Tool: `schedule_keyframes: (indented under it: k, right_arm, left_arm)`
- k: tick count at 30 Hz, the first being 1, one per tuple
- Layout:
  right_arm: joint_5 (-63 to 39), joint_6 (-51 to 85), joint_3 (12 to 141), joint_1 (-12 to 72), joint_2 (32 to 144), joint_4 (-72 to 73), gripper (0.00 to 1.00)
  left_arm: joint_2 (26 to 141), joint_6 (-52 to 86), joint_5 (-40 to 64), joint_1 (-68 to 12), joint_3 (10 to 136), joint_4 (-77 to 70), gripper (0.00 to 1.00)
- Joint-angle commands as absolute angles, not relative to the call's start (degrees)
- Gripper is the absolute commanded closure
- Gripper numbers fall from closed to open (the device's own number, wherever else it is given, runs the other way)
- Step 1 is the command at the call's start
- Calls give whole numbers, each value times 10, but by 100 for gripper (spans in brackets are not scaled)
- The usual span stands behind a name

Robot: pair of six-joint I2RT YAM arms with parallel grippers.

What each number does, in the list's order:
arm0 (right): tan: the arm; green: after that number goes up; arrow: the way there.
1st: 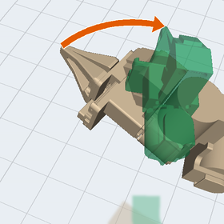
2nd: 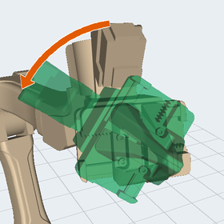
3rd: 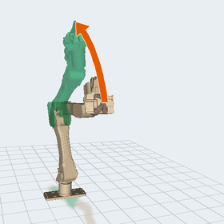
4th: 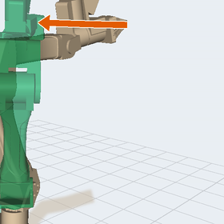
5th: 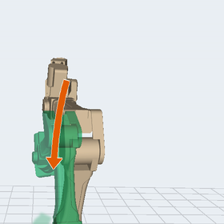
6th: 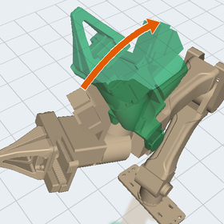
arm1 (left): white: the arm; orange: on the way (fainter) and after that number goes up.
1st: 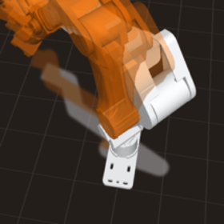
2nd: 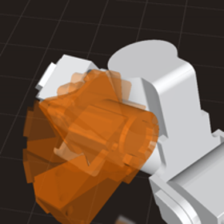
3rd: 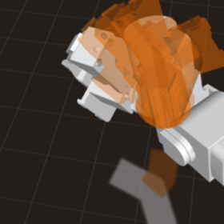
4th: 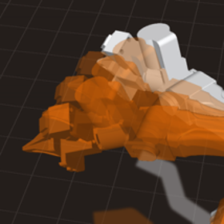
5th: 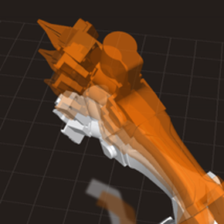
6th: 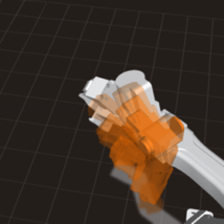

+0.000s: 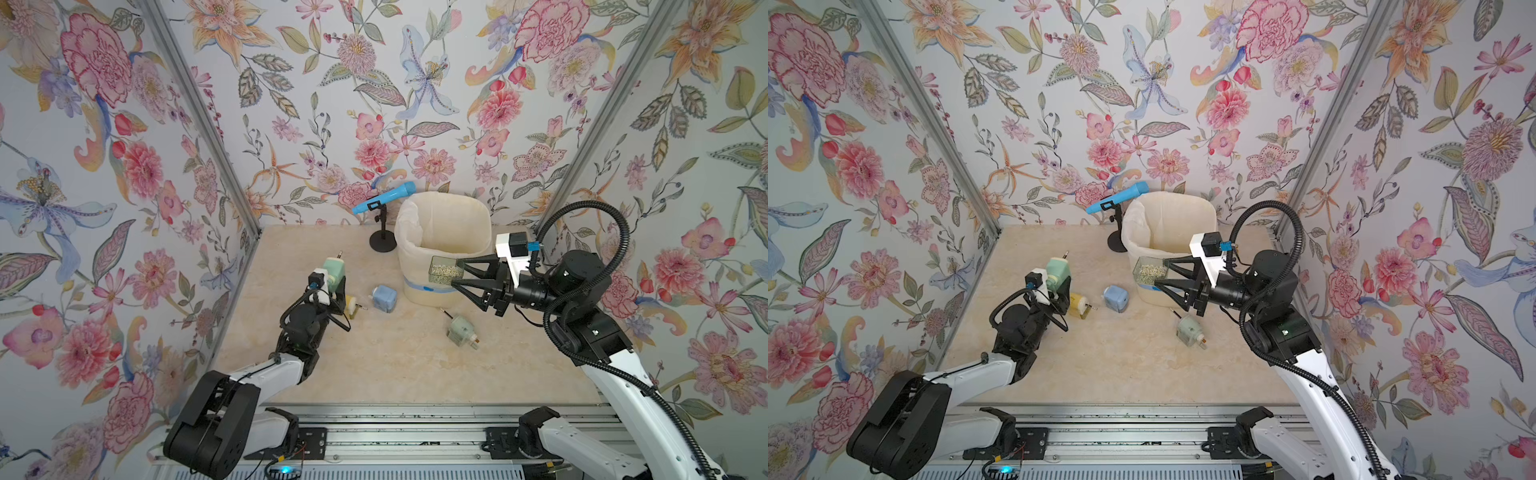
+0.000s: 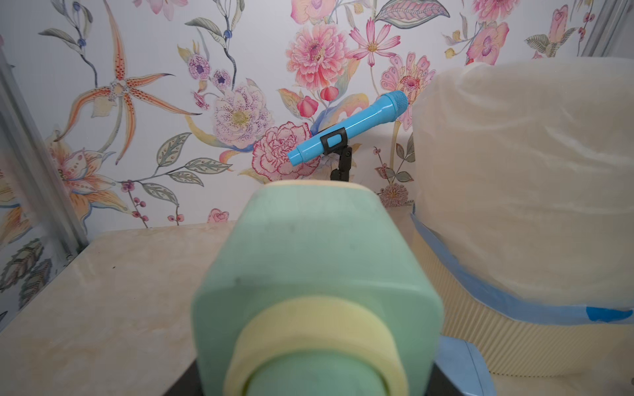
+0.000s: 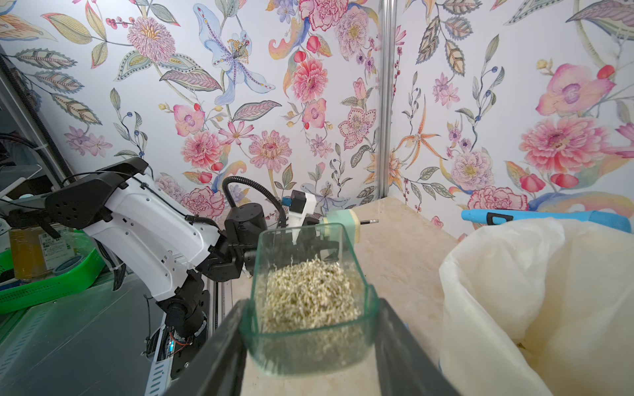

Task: Take out the pencil sharpener tray and clean the shavings
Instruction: Place the pencil sharpener at the center of the board.

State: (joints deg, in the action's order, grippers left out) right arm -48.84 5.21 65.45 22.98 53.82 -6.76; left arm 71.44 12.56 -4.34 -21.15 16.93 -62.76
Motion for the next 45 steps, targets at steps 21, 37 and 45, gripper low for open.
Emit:
schedule_keyframes:
  k: [21,37,45]
  right_arm:
    - [-492,66,649,227,584,-43,62]
    - [-489,70,705,174,652,-42,61]
    - [-487,75,738,154,687,-43,60]
  left_arm:
    - [882,138,-117,-390,-10,-1025,84]
    - [1197,181,-40,-472,196,-1054,94]
    - [1222,189,-63,-488,218,-1054,70]
